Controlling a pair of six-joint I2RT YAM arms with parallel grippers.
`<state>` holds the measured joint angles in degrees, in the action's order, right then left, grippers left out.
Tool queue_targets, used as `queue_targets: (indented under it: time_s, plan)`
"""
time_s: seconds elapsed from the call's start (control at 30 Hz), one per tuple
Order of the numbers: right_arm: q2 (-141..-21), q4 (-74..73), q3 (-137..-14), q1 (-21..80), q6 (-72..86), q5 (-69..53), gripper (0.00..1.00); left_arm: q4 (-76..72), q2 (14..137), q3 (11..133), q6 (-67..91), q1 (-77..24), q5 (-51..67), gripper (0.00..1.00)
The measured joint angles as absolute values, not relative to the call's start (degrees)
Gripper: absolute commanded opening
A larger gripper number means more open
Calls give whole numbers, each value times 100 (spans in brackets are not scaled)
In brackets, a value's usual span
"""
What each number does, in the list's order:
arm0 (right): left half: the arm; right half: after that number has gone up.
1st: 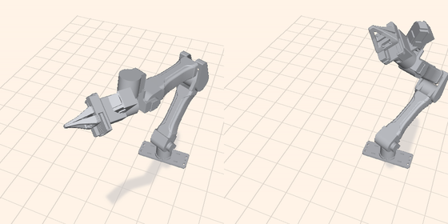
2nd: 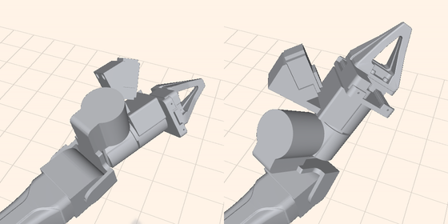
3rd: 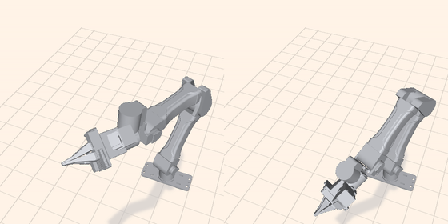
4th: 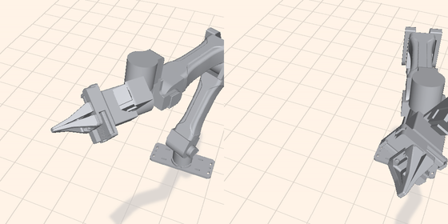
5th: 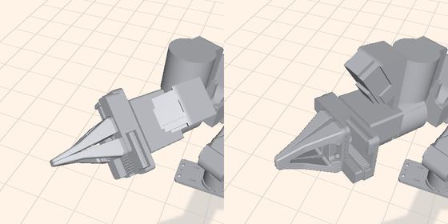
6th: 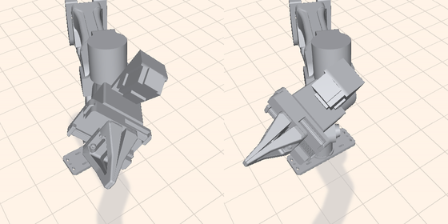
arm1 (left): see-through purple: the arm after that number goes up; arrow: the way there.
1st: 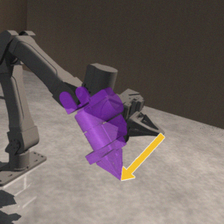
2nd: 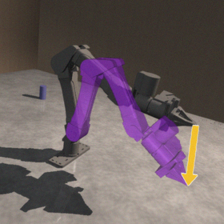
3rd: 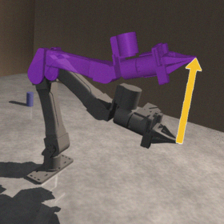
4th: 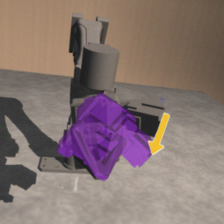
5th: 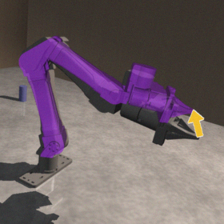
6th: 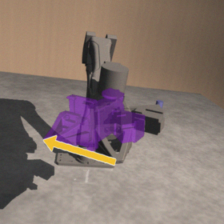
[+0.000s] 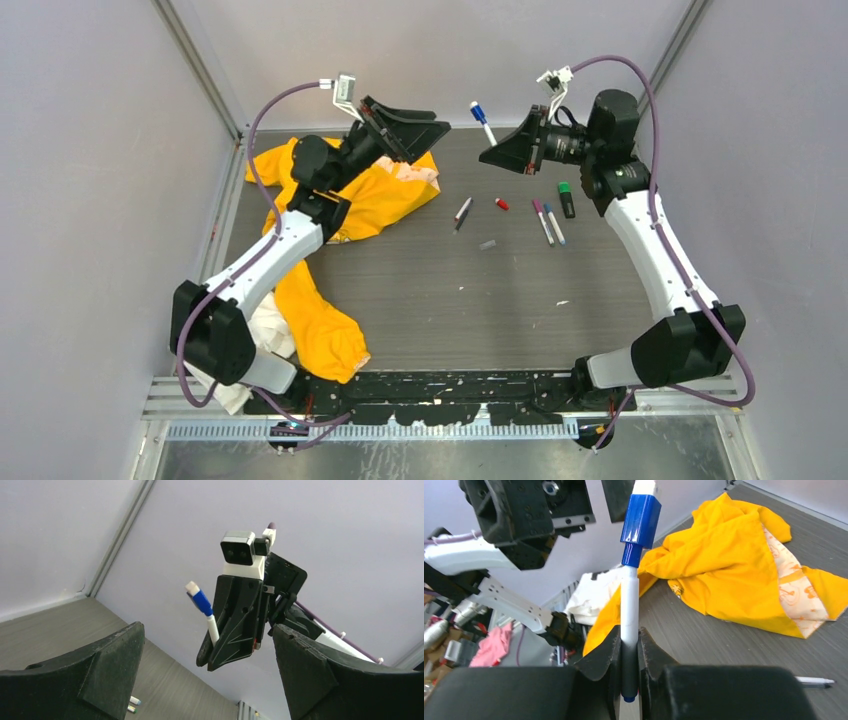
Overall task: Insert the pens into the pen caps
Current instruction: Press the pen cap onto the pen.
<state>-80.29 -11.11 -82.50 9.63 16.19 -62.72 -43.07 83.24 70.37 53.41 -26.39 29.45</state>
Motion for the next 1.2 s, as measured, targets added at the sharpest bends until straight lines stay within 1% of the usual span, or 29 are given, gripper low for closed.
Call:
queue_targets:
  time_s: [0.17, 0.27, 0.37, 0.4, 0.7, 0.97, 1.2]
  plan:
    - [-7964, 648, -7669, 965, 3197, -6246, 1, -4071, 8337, 7083, 5393, -2808, 2596, 100]
    - [-7964, 1168, -7511, 967, 3664, -6219, 1, -4036, 8440, 7336, 5450, -2875, 2388, 99]
    - [-7961, 1533, -7483, 980, 3946, -6202, 1, -4003, 8569, 7605, 5507, -3041, 2222, 95]
    - [-7948, 1645, -7467, 987, 4007, -6198, 1, -3968, 8624, 7703, 5511, -3124, 2165, 92]
    - [-7896, 1879, -7334, 1046, 4086, -6173, 1, -2923, 8952, 8388, 5461, -3625, 1573, 79]
    - [-7896, 1793, -7328, 1090, 4018, -6149, 1, -2272, 9255, 8897, 5507, -3765, 1225, 64]
    - [-7894, 1699, -7328, 1111, 3887, -6139, 1, -1975, 9380, 9076, 5511, -3802, 1090, 58]
